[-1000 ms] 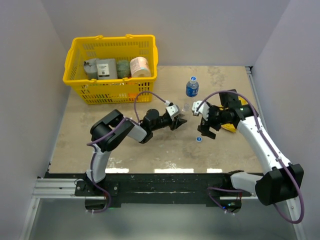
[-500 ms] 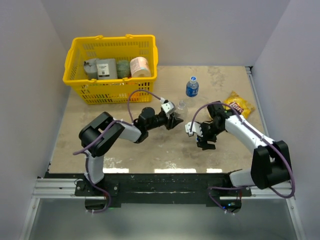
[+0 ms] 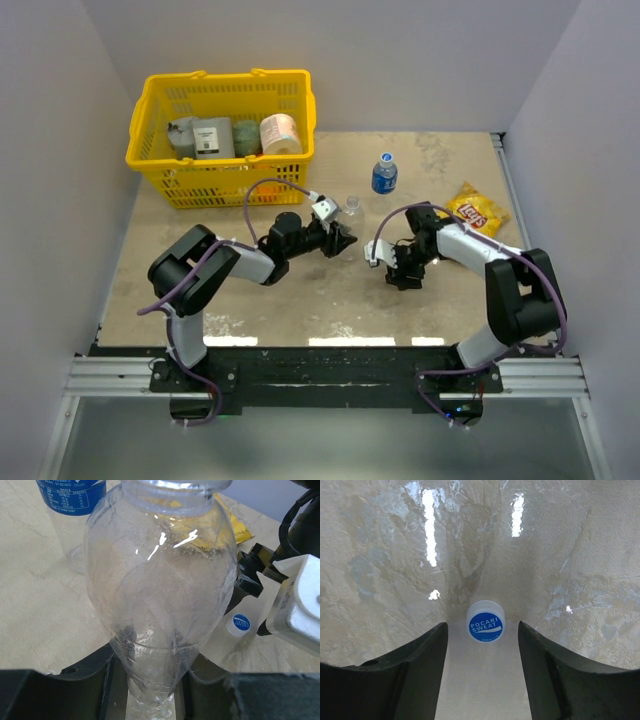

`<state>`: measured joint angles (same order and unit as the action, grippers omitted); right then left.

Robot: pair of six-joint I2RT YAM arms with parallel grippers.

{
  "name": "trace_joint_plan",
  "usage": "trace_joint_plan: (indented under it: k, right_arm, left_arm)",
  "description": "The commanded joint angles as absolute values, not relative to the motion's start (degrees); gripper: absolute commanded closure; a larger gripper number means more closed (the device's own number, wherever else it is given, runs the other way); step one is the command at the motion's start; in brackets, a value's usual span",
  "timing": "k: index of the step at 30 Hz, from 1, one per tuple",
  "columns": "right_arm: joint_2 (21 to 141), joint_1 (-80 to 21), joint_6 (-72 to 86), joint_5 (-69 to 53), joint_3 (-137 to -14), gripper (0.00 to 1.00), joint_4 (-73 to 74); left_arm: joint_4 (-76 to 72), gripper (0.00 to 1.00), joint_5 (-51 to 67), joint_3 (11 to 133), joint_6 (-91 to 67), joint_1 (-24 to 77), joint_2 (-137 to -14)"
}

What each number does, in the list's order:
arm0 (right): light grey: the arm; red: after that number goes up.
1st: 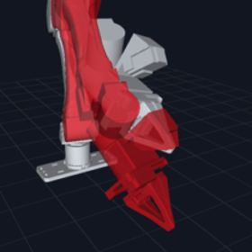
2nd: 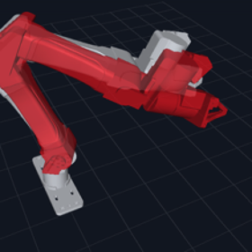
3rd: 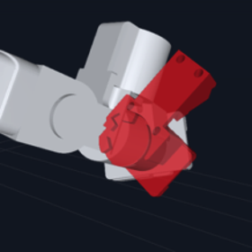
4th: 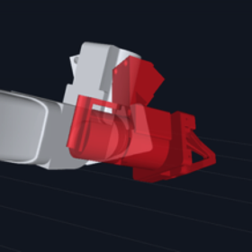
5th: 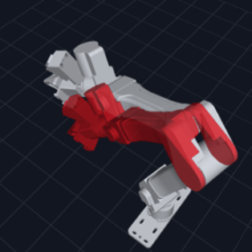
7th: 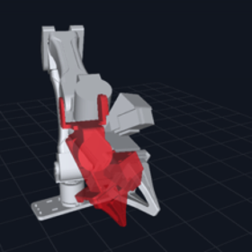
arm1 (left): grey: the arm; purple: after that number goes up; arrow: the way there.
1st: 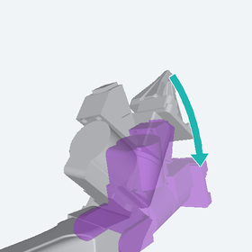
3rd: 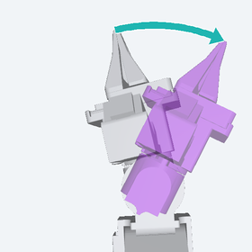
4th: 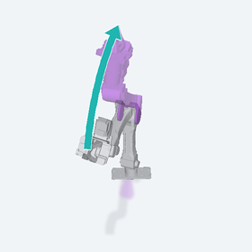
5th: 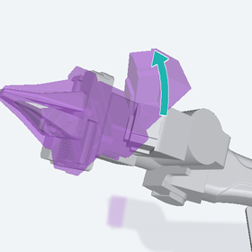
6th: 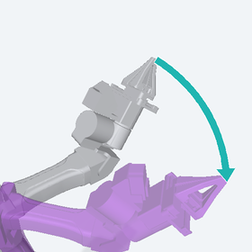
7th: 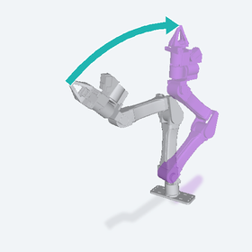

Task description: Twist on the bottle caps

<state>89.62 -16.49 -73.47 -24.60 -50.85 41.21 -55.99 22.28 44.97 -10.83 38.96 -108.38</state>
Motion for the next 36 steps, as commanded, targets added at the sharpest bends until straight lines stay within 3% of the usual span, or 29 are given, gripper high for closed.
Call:
trace_joint_plan:
  k: [1,11,16,24,29,36]
  right_arm:
    - [91.0,-16.7,-73.0,-23.2,-51.7,0.43,38.2]
    - [87.5,-16.7,-75.8,-22.2,-47.7,0.68,36.0]
    - [81.0,-16.4,-69.4,-23.3,-49.2,0.75,37.3]
    - [68.4,-15.9,-54.0,-30.6,-68.1,0.72,50.1]
    - [73.9,-16.3,-49.7,-35.2,-86.7,0.71,58.1]
    - [80.7,-23.3,-48.8,-38.2,-96.7,0.69,62.7]
  left_arm:
    - [-57.7,0.67,21.6,44.5,-11.7,38.3,-106.7]
    - [-55.6,0.66,21.8,44.6,-10.6,38.1,-105.9]
    - [-47.7,0.66,23.5,45.1,-7.9,38.1,-101.5]
    - [-22.0,0.69,24.5,46.0,3.8,38.2,-92.7]
    - [-14.4,0.83,23.8,45.9,12.7,38.8,-87.1]
    - [-5.9,0.83,22.4,48.3,22.5,40.3,-81.4]
